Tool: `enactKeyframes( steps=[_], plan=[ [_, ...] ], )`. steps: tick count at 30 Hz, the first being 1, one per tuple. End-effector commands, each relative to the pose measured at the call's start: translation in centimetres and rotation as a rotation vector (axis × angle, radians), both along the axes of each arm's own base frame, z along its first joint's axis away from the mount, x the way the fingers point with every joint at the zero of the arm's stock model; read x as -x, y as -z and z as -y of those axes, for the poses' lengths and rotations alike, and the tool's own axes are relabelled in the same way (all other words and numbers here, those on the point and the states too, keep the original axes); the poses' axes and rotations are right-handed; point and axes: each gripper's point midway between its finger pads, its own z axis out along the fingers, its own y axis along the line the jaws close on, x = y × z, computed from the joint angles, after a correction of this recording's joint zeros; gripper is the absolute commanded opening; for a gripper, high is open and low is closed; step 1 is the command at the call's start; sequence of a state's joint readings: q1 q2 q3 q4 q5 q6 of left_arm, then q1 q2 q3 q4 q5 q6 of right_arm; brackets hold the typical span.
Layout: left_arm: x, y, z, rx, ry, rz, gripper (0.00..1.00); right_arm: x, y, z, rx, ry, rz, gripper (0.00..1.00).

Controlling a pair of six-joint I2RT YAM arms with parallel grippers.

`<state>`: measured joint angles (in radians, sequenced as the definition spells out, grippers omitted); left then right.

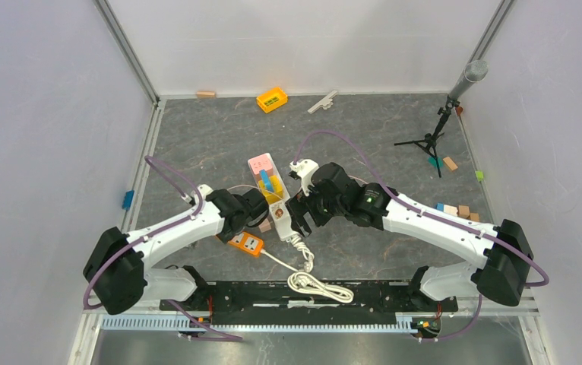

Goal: Insert the plug

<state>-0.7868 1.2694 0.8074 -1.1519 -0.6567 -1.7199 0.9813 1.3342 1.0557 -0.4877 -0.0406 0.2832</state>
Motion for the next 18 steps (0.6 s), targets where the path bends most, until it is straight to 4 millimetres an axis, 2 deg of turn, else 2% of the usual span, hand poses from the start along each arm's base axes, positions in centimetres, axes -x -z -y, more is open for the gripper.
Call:
enactKeyframes(
  steps=[1, 9, 18],
  plan=[
    [0.9, -0.3, -0.3, -0.005, -0.034, -0.019, 0.02, -0.4, -0.6, 0.3, -0.012, 0.01, 0.03, 0.98],
    [1.2, 0.8, -0.1, -0.003, -0.036, -0.038, 0.02, -0.3, -0.3, 0.3, -0.012, 0.008, 0.026, 0.98],
    [1.2, 1.4, 1.0, -0.03, 0.005, -0.077, 0.02, -0.1, -0.1, 0.5, -0.008, 0.009, 0.026, 0.98]
  ],
)
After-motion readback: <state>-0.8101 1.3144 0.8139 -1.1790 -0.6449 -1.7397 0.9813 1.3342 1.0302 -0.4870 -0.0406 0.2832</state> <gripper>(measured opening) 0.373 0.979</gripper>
